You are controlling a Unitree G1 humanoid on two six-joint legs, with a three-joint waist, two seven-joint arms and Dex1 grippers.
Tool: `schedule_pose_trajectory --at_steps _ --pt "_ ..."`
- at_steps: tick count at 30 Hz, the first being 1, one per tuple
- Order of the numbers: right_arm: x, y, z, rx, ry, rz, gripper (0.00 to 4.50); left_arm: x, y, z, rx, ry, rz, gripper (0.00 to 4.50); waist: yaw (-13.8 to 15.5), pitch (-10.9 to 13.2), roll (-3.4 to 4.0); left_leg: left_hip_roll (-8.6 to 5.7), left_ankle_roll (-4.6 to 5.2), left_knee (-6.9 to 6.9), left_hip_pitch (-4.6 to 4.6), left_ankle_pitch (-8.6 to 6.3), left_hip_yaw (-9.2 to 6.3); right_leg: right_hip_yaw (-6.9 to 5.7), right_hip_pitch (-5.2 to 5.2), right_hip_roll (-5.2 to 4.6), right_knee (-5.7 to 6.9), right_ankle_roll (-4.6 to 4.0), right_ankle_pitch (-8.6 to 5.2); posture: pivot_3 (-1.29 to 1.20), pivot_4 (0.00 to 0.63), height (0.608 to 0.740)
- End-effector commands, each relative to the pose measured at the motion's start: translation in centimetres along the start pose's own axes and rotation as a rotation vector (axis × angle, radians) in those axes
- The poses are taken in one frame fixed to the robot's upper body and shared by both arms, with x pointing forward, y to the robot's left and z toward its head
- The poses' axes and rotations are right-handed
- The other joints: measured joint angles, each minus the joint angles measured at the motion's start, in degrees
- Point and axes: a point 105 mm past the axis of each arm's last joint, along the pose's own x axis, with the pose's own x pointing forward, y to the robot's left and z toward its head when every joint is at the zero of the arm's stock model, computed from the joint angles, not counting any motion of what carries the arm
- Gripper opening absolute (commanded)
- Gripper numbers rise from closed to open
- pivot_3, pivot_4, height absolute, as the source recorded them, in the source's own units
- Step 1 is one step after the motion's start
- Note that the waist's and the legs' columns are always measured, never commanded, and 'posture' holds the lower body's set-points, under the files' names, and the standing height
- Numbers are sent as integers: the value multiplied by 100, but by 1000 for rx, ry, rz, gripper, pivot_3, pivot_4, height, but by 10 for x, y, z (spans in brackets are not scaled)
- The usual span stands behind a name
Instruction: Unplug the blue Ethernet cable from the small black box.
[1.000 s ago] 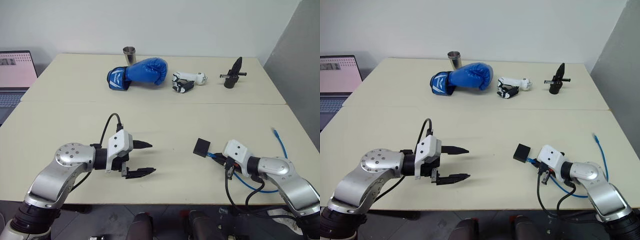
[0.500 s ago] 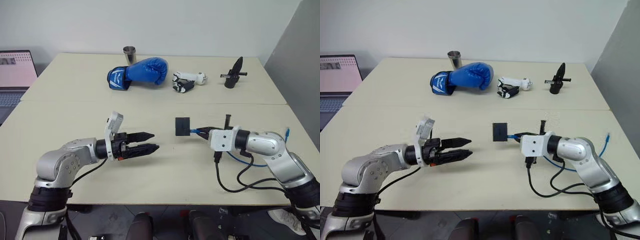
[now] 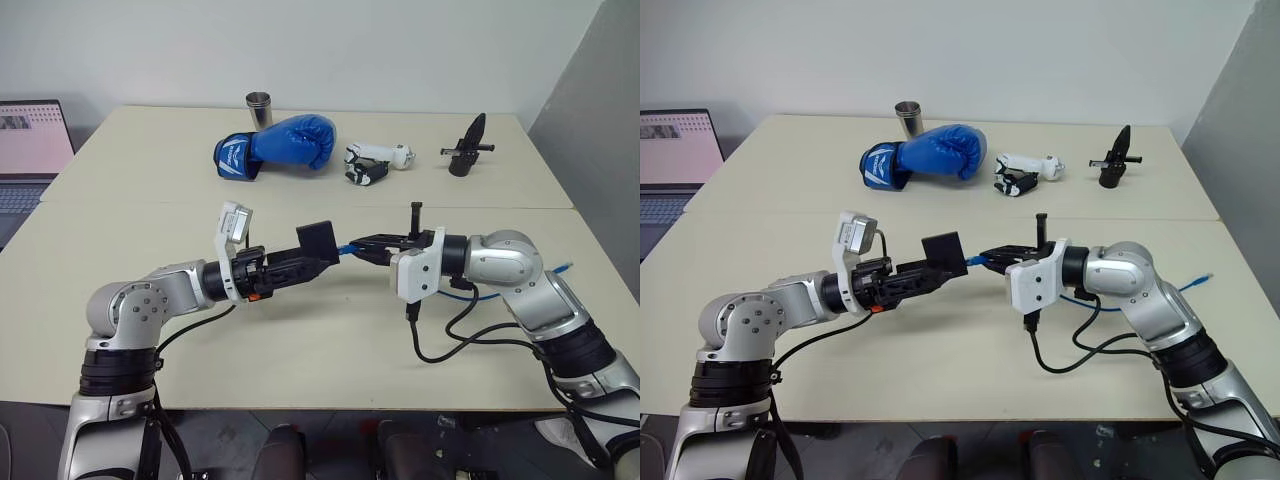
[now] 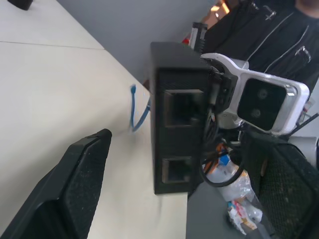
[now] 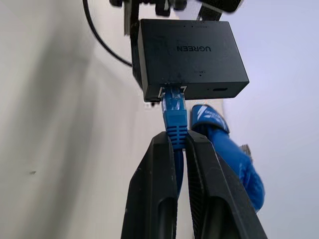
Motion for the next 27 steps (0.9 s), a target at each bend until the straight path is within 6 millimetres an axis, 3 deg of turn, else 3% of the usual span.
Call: schedule_pose_trajectory --at_steps 1,5,19,26,27 --pt "-1 -8 5 -43 -13 -14 20 0 -6 12 14 -39 -20 4359 1 0 0 0 0 0 0 0 0 0 0 0 0 0 0 0 150 740" --pt "-2 -8 4 -45 -10 -13 20 0 -5 14 10 -59 -11 3913 3 0 0 -1 0 0 0 0 1 1 0 -2 0 0 0 0 150 740" --pt "-2 -6 3 -50 16 0 20 2 -2 10 12 -25 -1 817 3 0 0 -2 -1 0 1 1 1 1 0 -3 0 0 0 0 150 740" --pt "-2 0 3 -50 17 19 20 2 -1 10 17 -15 4 796 3 0 0 -2 -1 0 0 1 1 1 0 -3 0 0 0 0 150 740" --pt "-2 1 4 -41 17 28 370 2 -1 10 21 -8 2 796 3 0 0 -2 -1 0 0 1 1 1 0 -3 0 0 0 0 150 740"
